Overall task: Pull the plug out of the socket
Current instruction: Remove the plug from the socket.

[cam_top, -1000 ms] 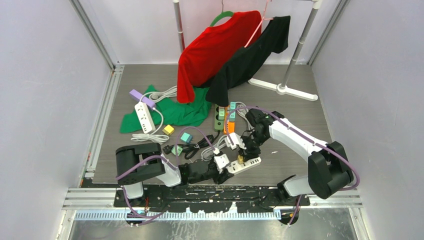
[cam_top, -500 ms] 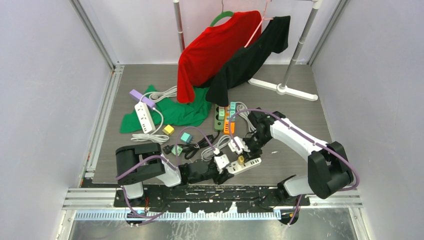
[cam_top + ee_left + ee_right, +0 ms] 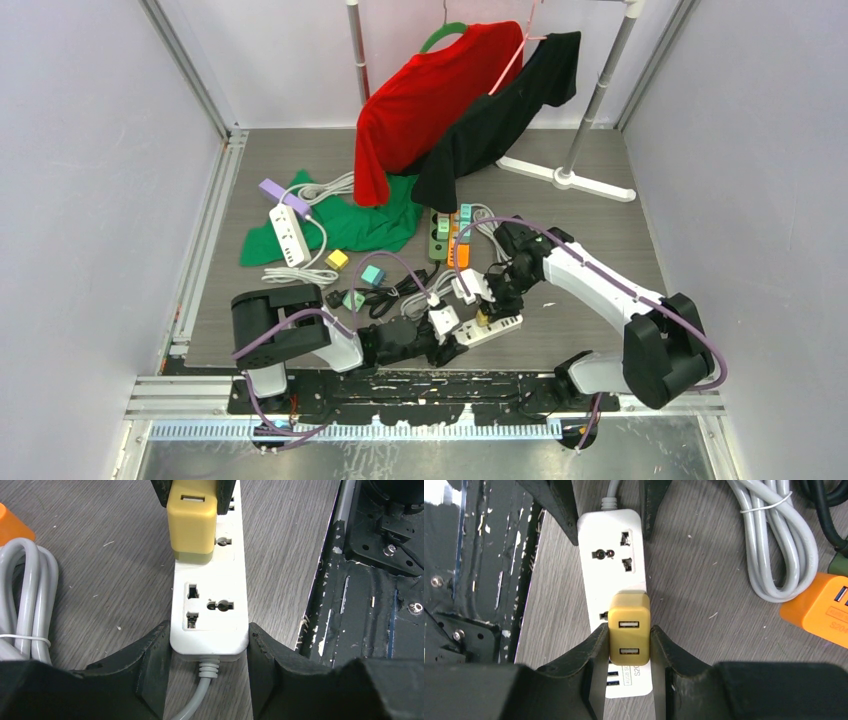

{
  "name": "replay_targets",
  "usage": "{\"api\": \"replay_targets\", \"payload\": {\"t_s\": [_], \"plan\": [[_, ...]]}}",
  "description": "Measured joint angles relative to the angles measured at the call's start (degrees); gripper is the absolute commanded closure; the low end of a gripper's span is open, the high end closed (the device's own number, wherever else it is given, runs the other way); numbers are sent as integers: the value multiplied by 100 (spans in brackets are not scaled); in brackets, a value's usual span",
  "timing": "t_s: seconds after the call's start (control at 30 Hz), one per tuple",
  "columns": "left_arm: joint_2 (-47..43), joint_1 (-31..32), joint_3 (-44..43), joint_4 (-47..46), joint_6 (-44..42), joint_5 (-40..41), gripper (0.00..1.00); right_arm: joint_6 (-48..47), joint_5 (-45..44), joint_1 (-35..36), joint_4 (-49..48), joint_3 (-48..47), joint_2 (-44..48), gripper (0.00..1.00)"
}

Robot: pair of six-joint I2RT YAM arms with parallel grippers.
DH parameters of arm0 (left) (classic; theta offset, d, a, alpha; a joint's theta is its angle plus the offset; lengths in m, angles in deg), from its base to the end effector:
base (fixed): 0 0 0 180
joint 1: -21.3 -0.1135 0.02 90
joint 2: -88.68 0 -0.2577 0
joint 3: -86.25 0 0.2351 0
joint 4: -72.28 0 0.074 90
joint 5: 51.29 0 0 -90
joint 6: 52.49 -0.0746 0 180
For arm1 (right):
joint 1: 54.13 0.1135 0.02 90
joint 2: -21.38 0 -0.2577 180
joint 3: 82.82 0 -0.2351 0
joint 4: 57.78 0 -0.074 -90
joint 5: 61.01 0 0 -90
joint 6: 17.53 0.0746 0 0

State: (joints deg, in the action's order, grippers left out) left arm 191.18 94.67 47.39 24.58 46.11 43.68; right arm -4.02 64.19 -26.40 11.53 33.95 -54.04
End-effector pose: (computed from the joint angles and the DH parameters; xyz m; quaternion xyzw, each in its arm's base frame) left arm 0.0986 -0.3074 0.1137 0.4051 0.6875 -0.3685 0.4769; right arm 0.1613 0.1334 0.1798 -0.7639 0.5661 0.2455 0.1888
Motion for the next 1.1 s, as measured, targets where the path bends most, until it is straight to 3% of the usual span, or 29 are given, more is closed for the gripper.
{"api": "replay_targets", "payload": {"t_s": [0.37,0.7,0.83,1.1], "plan": [[0,-28,-13,11,22,-188,100,-1622,503,-166,835,-267,-413,98],[0,-76,-13,11,44,-179,100,216,345,-105,-26,-83,-76,98],[2,-127,-15,13,39,-197,100,413,74,-76,-155,-76,-13,98],[22,-146,-42,15,46,-376,100,-1156,398,-245,682,-199,-286,98]]}}
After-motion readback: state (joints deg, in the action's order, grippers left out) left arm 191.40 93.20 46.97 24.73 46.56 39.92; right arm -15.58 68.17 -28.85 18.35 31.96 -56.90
